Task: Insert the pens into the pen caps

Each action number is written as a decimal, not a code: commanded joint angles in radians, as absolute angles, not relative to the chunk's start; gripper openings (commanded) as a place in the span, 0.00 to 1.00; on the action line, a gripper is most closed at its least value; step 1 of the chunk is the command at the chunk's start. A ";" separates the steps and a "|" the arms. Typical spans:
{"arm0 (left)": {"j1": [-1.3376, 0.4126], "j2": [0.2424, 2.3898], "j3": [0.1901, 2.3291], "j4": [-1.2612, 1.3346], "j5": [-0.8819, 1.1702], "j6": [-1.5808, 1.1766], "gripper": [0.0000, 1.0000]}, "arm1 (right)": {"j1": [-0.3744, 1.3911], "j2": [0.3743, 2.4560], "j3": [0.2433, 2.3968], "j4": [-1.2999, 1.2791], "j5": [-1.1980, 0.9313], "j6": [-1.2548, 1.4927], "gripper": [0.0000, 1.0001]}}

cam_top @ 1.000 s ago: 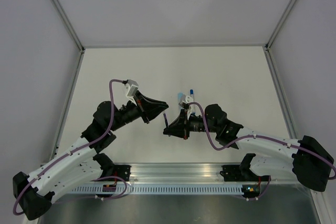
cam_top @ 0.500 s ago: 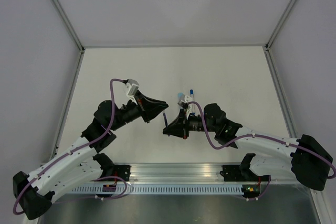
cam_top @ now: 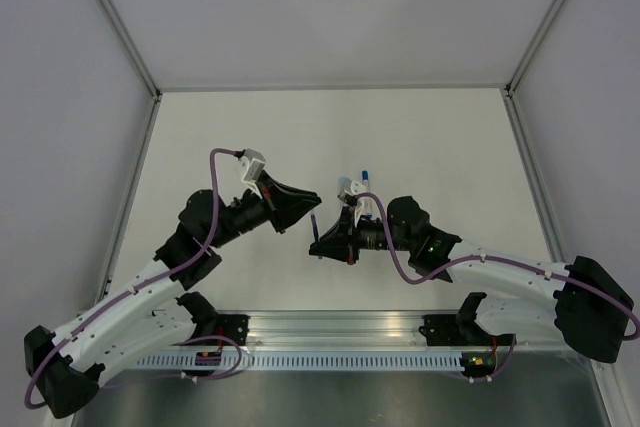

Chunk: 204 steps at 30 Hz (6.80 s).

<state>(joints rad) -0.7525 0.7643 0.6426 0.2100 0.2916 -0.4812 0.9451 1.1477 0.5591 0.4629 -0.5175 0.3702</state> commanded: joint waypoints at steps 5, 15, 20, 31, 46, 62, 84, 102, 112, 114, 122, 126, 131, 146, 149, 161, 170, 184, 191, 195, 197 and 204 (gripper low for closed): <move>-0.755 0.709 0.675 0.247 0.305 -0.422 0.02 | 0.956 1.152 0.581 0.469 -0.511 0.371 0.00; -0.755 0.735 0.689 0.238 0.324 -0.437 0.02 | 0.956 1.152 0.581 0.469 -0.515 0.371 0.00; -0.755 0.739 0.673 0.244 0.316 -0.431 0.02 | 0.957 1.146 0.581 0.469 -0.514 0.367 0.00; -0.755 0.718 0.675 0.218 0.273 -0.417 0.02 | 0.957 1.140 0.577 0.468 -0.515 0.365 0.00; -0.755 0.727 0.650 0.235 0.256 -0.411 0.02 | 0.957 1.129 0.575 0.471 -0.518 0.368 0.00; -0.755 0.735 0.618 0.270 0.273 -0.413 0.02 | 0.957 1.115 0.569 0.482 -0.512 0.373 0.00; -0.755 0.752 0.515 0.396 0.391 -0.457 0.02 | 0.957 1.066 0.557 0.466 -0.405 0.365 0.00; -0.755 0.724 0.393 0.474 0.465 -0.581 0.02 | 0.959 1.002 0.735 0.338 -0.281 0.221 0.00; -0.755 0.721 0.298 0.515 0.400 -0.589 0.02 | 0.954 1.124 0.916 0.296 -0.271 0.146 0.00; -0.755 0.742 0.285 0.555 0.405 -0.595 0.02 | 0.956 1.146 0.961 0.284 -0.268 0.130 0.00; -0.756 0.795 0.256 0.588 0.393 -0.592 0.02 | 0.911 1.172 1.037 0.316 -0.270 0.097 0.00; -0.755 0.776 0.255 0.577 0.388 -0.592 0.02 | 0.873 1.174 1.065 0.345 -0.313 0.126 0.00; -0.755 0.707 0.304 0.442 0.321 -0.578 0.02 | 0.867 1.193 1.045 0.321 -0.368 0.164 0.00; -0.753 0.552 0.762 -0.158 -0.058 -0.492 1.00 | 0.807 1.229 0.836 0.114 -0.301 0.325 0.00; -0.753 0.519 0.681 -0.137 -0.106 -0.506 1.00 | 0.804 1.313 0.877 0.083 -0.198 0.424 0.00; -0.753 0.491 0.411 -0.123 -0.397 -0.530 1.00 | 0.790 1.767 1.139 -0.143 0.130 0.640 0.00; -0.753 0.370 0.376 -0.163 -0.480 -0.529 1.00 | 0.792 1.965 1.293 -0.294 0.219 0.736 0.09; -0.753 0.370 0.374 -0.170 -0.495 -0.529 1.00 | 0.792 1.962 1.350 -0.423 0.279 0.758 0.34; -0.753 0.377 0.374 -0.166 -0.494 -0.522 1.00 | 0.790 1.815 1.327 -0.452 0.255 0.726 0.48; -0.755 0.377 0.367 -0.140 -0.457 -0.500 1.00 | 0.792 1.631 1.281 -0.418 0.198 0.644 0.67; -0.753 0.379 0.367 -0.129 -0.440 -0.491 1.00 | 0.792 1.526 1.215 -0.396 0.181 0.588 0.93; -0.753 0.367 0.356 -0.101 -0.402 -0.471 1.00 | 0.793 1.149 0.935 -0.275 0.254 0.474 0.98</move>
